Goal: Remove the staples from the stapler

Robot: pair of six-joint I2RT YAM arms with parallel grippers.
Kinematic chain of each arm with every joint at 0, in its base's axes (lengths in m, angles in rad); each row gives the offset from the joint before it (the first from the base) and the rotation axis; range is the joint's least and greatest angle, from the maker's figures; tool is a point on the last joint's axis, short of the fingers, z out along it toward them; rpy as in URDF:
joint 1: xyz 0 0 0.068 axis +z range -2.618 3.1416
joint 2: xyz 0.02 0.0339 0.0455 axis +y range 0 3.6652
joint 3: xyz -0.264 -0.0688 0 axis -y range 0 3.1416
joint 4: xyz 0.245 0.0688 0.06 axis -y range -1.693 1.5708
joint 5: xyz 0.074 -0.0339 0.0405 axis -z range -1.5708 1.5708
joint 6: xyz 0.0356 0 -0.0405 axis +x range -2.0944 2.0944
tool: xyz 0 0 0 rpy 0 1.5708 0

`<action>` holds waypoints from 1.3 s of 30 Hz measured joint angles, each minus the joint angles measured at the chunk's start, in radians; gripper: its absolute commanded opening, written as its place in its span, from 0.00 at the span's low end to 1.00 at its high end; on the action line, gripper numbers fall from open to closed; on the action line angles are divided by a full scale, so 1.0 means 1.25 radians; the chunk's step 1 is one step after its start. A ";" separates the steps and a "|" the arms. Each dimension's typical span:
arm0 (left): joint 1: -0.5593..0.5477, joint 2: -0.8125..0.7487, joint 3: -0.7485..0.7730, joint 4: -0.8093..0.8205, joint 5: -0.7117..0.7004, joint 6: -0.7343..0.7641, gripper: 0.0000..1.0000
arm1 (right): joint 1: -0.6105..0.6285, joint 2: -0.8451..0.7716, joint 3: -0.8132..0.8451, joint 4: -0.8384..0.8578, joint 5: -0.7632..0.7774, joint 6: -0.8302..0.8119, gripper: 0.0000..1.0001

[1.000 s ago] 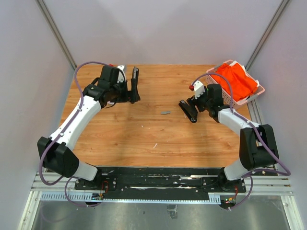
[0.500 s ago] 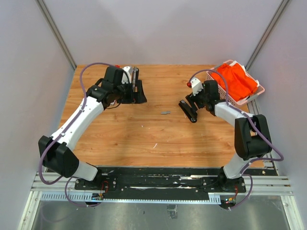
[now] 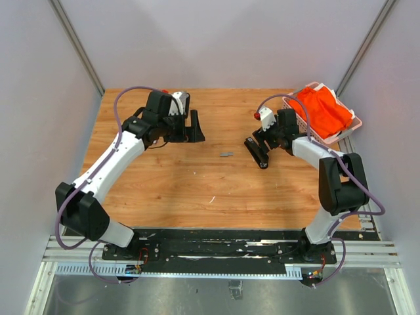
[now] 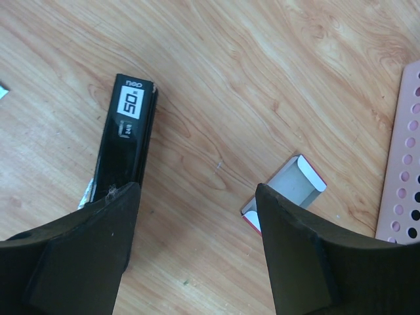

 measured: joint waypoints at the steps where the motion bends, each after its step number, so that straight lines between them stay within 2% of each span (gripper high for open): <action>1: -0.003 0.000 0.000 0.002 -0.001 0.000 0.98 | 0.000 -0.006 -0.002 -0.004 -0.009 0.000 0.73; 7: -0.013 0.001 -0.004 0.023 -0.012 0.038 0.98 | 0.000 -0.023 -0.004 -0.018 -0.034 0.000 0.73; 13: -0.013 0.015 -0.012 0.036 -0.028 0.153 0.98 | 0.000 -0.023 -0.005 -0.029 -0.046 0.002 0.73; 21: 0.015 0.011 -0.074 0.050 0.005 0.311 0.98 | 0.004 -0.023 -0.005 -0.035 -0.060 0.010 0.73; 29: 0.050 -0.040 -0.129 0.064 0.014 0.447 0.98 | 0.009 -0.040 -0.004 -0.080 -0.097 0.035 0.73; 39: 0.050 -0.045 -0.145 0.073 0.010 0.511 0.98 | 0.017 -0.059 0.002 -0.173 -0.074 0.049 0.71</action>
